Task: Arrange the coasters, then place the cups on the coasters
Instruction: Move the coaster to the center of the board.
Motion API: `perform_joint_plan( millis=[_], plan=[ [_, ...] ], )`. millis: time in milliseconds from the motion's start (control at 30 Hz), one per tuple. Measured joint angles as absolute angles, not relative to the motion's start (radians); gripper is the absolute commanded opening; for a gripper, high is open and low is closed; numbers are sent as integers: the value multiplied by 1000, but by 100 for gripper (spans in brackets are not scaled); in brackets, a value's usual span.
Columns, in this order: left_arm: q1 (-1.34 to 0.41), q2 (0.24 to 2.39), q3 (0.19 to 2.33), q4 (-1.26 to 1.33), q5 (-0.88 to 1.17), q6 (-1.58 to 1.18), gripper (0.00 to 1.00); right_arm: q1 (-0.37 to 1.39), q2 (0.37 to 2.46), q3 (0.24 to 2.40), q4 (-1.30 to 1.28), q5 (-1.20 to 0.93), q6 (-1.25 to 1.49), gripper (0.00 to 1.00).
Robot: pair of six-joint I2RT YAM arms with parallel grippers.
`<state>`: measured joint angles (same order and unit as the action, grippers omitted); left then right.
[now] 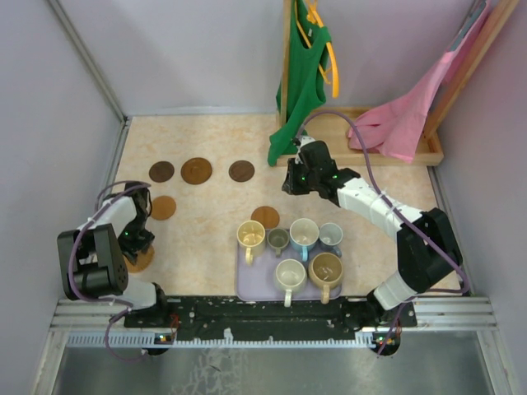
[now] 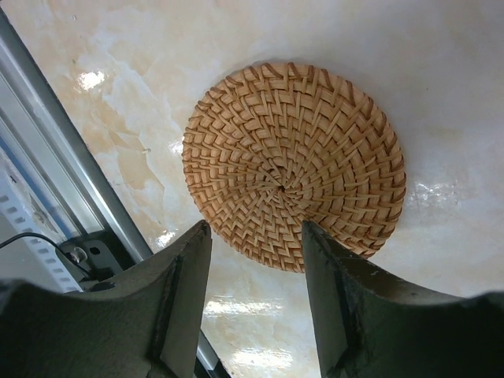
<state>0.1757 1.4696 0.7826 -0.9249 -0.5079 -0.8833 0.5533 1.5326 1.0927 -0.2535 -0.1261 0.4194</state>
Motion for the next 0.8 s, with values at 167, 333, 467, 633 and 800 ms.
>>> perform_joint_plan(
  millis=[167,333,467,633,800],
  plan=[
    [144,1470,781,-923,-522,-881,56,553,1533,1093,-253,-126,420,12],
    [21,1500,800,-945,-543,-886,55,553,1533,1093,-248,-130,422,12],
    [-59,1525,828,-962,-518,-896,54,553,1533,1093,-246,-133,424,12],
    [-122,1544,857,-971,-456,-914,53,553,1533,1093,-246,-134,430,12],
    [-192,1588,913,-981,-397,-928,53,553,1533,1093,-246,-133,430,12]
  ],
)
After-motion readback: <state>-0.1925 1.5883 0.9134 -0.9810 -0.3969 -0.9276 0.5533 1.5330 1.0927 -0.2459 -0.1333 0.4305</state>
